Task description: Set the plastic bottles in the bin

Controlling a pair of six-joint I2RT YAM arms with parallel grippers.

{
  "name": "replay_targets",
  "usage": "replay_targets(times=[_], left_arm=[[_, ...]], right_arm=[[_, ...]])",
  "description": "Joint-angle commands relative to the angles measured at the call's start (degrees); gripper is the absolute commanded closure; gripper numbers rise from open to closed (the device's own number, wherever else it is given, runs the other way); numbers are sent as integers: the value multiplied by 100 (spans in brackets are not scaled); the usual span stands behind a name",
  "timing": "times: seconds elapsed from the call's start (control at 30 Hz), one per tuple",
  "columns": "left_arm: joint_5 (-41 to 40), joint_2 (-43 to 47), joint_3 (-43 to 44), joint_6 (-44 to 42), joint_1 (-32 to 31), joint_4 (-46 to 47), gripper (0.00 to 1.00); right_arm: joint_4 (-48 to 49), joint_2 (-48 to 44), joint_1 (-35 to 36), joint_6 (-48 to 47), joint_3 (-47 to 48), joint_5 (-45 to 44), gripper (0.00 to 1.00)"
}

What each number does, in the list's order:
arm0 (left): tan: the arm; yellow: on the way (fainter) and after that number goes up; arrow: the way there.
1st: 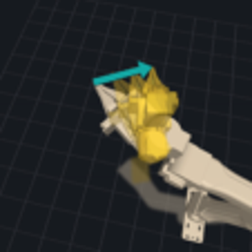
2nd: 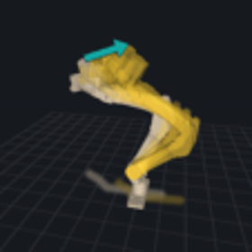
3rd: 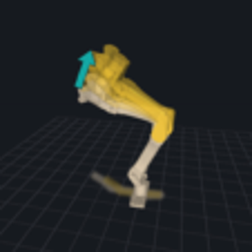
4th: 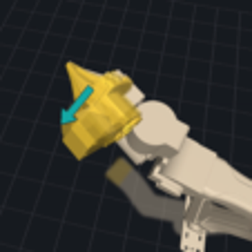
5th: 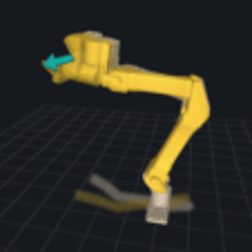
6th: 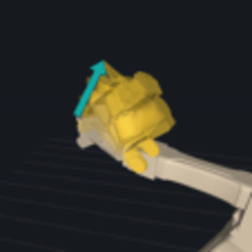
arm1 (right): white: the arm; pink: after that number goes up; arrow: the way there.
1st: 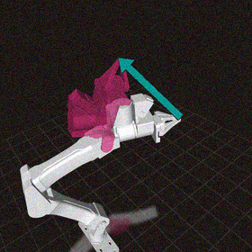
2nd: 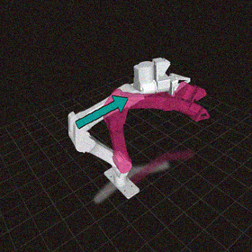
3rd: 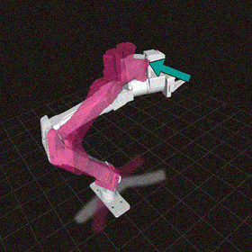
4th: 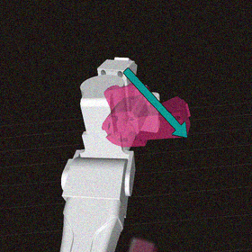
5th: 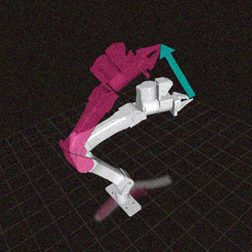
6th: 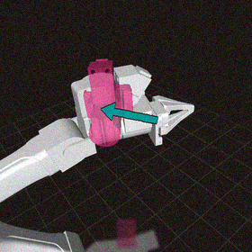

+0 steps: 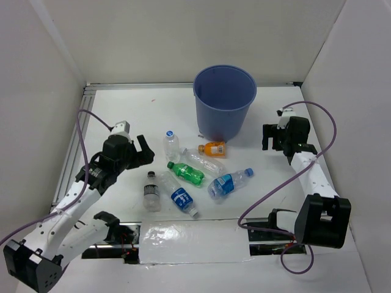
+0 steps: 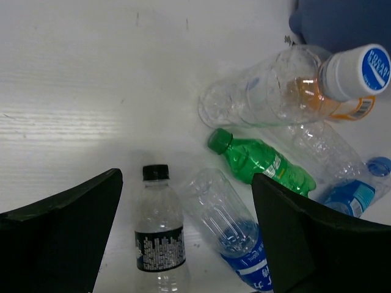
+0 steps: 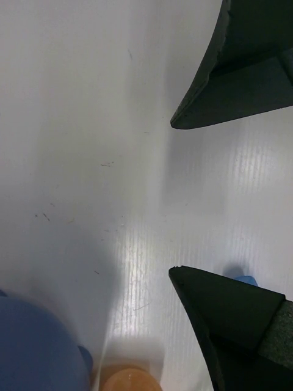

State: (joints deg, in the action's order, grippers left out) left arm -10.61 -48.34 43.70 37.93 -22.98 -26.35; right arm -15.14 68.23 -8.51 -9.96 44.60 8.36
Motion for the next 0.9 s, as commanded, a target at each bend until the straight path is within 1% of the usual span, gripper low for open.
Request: replay_targets(times=[0.0,0.03,0.07,0.1,0.13,0.2,0.23,0.3,0.4,0.43,0.47,0.5,0.53,0.57,0.6,0.63,0.67,0.73,0.83,0.87], left_arm=[[-81,-105,-107,495,-268,-318,0],[-134,-167,-108,548,-407,-423,0],[-186,-167,-108,609,-478,-476,4],[-317,-254,-108,688,-549,-581,5],[-380,-342,-108,750,-610,-582,7],[-582,-404,-55,908,-786,-714,15],[-643,-405,-55,1005,-787,-783,16],[-749,-518,-2,1058,-944,-784,16],[-749,-676,-64,1208,-1015,-784,12],[-749,-755,-64,1356,-1085,-845,10],[-802,-826,-64,1435,-1086,-846,10],[-802,-905,-64,1506,-1242,-907,8],[-967,-1054,-64,1594,-1296,-907,8],[-969,-1116,-64,1725,-1349,-959,6],[-1056,-1177,-64,1787,-1436,-960,6],[-1144,-1239,-133,1840,-1437,-960,5],[-1145,-1405,-134,2006,-1489,-960,5],[-1259,-1608,-134,2078,-1490,-1109,3],[-1417,-2038,-187,2200,-1569,-1161,3],[-1470,-2126,-248,2201,-1569,-1162,8]], right_arm=[[-16,-11,-1,-207,128,182,0],[-129,-11,-53,-339,128,323,0],[-260,-11,-54,-497,128,463,0],[-331,-63,-54,-777,128,682,0],[-332,-64,-54,-780,128,684,0],[-385,14,-54,-780,189,528,0],[-437,15,-54,-780,189,526,0],[-490,86,-54,-780,190,465,0],[-543,-36,-168,-911,129,807,0],[-491,-90,-168,-973,41,982,26],[-490,-90,-168,-973,40,983,27],[-421,-169,-168,-877,-21,983,87],[-420,-169,-168,-807,-21,1096,92],[-420,-222,-168,-806,-74,1150,87],[-420,-222,-168,-806,-74,1150,59],[-420,-222,-168,-806,-74,1220,40],[-472,-222,-168,-858,-74,1221,26],[-525,-170,-168,-859,-74,1221,13],[-525,-169,-168,-859,-74,1282,11],[-578,-169,-168,-859,-74,1343,11]])
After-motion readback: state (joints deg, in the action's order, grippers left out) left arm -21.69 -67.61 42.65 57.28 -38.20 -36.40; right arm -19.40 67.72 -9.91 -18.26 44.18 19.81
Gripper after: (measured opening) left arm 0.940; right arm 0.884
